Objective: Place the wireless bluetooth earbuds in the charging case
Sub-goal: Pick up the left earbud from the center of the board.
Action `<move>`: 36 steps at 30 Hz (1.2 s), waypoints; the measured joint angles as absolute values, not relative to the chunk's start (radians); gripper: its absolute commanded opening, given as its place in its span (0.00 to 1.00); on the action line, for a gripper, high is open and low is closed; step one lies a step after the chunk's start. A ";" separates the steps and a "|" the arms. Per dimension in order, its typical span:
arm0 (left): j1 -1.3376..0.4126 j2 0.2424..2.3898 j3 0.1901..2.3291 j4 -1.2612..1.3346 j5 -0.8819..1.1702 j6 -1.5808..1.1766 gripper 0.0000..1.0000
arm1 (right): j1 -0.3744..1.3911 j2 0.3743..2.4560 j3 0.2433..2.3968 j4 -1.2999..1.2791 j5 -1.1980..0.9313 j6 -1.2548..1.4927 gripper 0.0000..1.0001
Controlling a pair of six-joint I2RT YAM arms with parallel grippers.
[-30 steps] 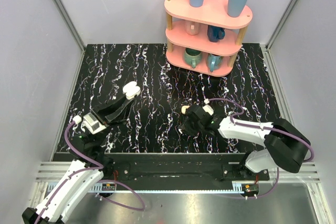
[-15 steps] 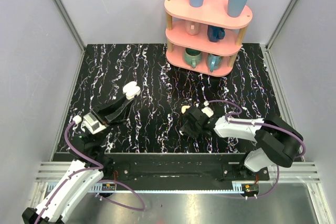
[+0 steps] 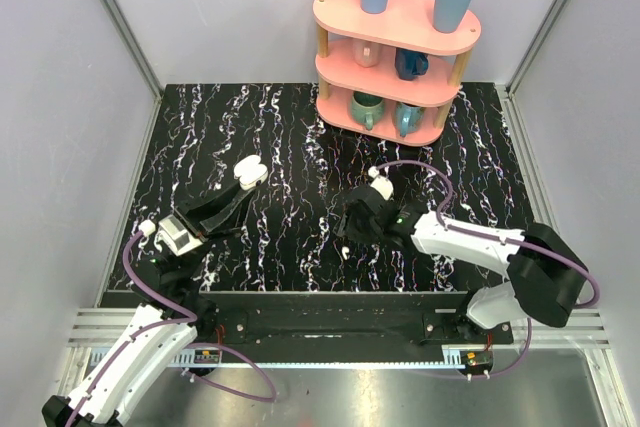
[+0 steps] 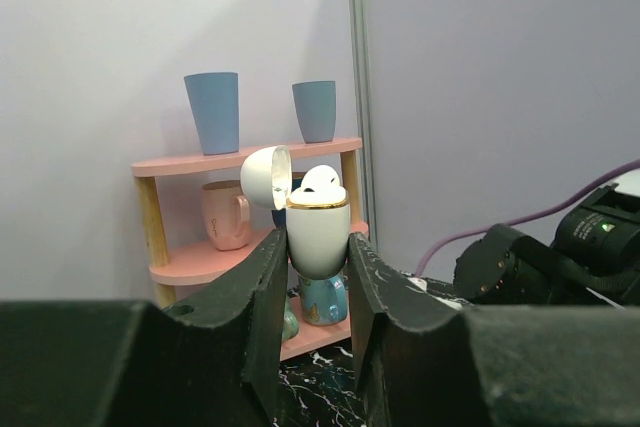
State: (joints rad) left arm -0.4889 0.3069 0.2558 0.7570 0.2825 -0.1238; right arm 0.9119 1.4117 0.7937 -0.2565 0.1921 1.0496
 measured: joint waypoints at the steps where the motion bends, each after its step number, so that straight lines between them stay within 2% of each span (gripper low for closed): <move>1: -0.489 0.307 0.256 0.757 0.282 -0.124 0.00 | 0.913 1.416 0.813 -0.263 0.192 1.026 0.47; 7: -0.489 0.308 0.256 0.756 0.283 -0.124 0.00 | 0.918 1.514 0.882 -0.337 0.194 0.907 0.44; 11: -0.489 0.308 0.256 0.753 0.283 -0.124 0.00 | 0.937 1.600 0.929 -0.411 0.201 0.850 0.46; 27: -0.489 0.322 0.256 0.751 0.282 -0.124 0.00 | 0.958 1.670 0.973 -0.464 0.197 0.762 0.45; 36: -0.489 0.322 0.256 0.750 0.282 -0.124 0.00 | 0.958 1.688 0.978 -0.466 0.198 0.755 0.40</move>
State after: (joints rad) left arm -0.4889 0.3222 0.2558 0.7498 0.2825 -0.1238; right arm 0.9577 1.6882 0.9783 -0.4664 0.1978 0.7551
